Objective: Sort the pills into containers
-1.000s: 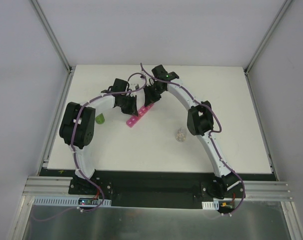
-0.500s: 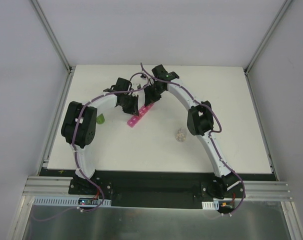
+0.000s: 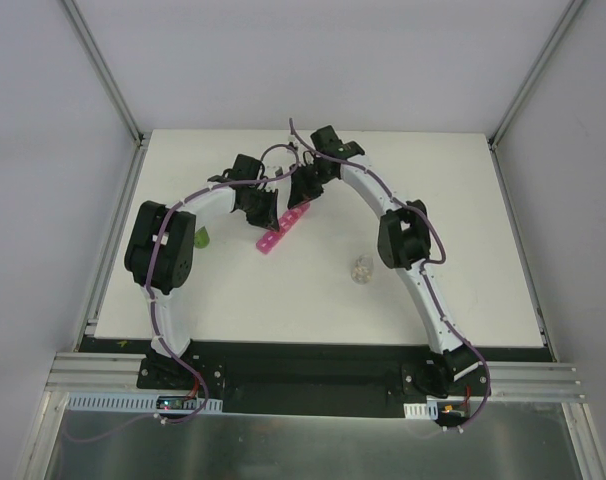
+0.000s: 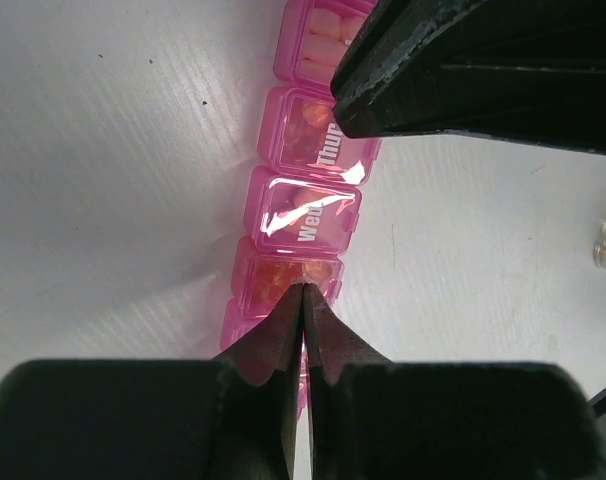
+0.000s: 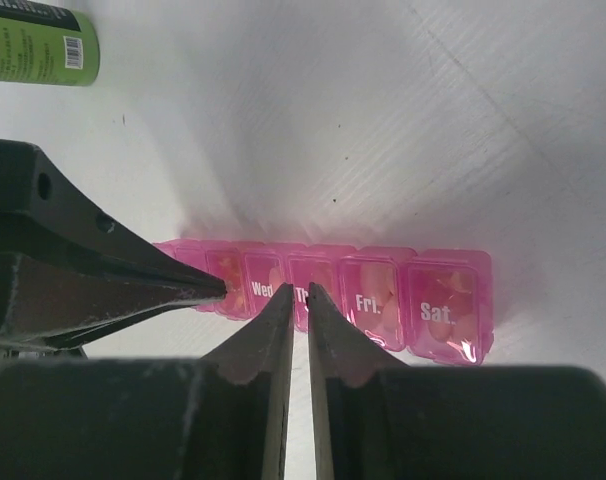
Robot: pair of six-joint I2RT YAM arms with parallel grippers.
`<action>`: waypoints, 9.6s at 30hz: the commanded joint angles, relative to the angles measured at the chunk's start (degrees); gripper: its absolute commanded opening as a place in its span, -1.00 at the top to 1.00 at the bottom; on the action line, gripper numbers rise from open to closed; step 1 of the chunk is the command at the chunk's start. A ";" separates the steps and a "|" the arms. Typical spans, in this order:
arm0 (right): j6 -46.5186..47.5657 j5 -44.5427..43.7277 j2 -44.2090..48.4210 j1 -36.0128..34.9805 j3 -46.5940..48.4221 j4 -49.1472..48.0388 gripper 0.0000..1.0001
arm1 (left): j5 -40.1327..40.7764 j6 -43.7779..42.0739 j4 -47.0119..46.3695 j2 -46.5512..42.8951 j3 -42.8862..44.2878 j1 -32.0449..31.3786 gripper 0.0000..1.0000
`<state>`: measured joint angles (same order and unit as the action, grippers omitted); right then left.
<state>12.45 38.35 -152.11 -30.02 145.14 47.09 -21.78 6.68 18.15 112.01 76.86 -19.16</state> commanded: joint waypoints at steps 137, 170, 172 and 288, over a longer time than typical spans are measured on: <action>48.55 -17.79 0.49 -5.93 4.28 13.90 0.49 | -0.36 18.36 -16.88 -66.47 -41.85 9.31 -0.60; 39.85 -19.54 32.67 -9.00 -57.60 -14.92 0.54 | -3.37 44.22 -63.18 -25.08 -44.09 2.11 0.93; 39.67 -19.54 32.50 -9.00 -57.43 -14.84 0.54 | -1.52 42.55 -57.28 -24.99 -42.50 1.49 0.95; 38.79 -18.99 81.98 22.54 -89.75 -10.43 -0.94 | -11.17 1.06 -4.62 -77.11 -41.96 5.01 -0.98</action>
<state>50.78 23.46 -70.81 -10.44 62.43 38.72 -27.24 11.94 13.41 36.14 36.49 -14.52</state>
